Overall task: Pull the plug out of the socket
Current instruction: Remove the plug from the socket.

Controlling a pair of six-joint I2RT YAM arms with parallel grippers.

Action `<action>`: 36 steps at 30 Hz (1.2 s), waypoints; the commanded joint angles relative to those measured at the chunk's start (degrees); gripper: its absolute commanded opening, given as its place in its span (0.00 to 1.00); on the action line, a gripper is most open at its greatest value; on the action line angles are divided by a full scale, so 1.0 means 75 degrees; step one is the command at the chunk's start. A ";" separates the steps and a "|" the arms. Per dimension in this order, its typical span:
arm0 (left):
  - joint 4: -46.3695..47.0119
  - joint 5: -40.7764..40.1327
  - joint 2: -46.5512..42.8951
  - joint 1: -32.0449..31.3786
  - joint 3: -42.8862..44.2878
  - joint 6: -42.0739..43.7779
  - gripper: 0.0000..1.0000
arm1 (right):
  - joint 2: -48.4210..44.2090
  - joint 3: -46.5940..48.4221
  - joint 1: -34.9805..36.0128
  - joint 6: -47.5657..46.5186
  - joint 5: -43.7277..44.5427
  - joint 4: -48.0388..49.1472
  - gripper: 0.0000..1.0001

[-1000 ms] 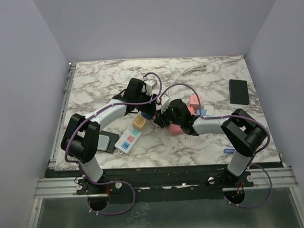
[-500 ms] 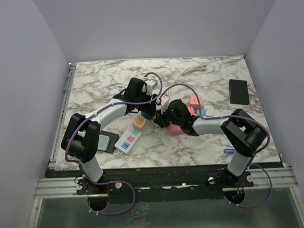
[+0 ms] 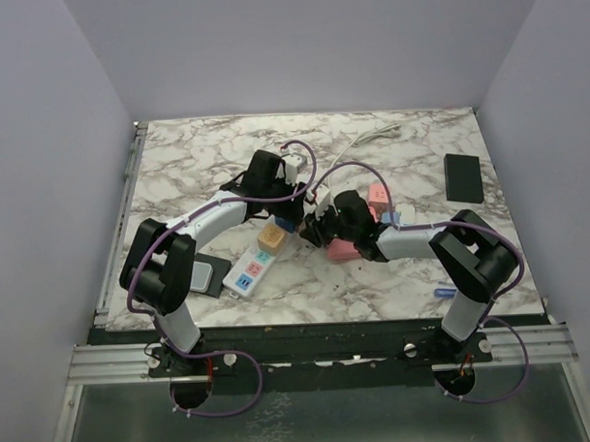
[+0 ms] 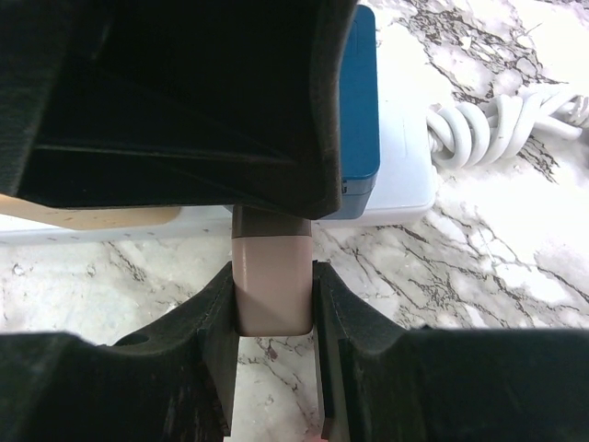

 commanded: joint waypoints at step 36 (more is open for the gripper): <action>-0.0670 -0.0651 0.0601 -0.0093 -0.0222 -0.0333 0.00 | 0.0107 0.0086 0.0698 0.0563 0.1107 0.0359 0.00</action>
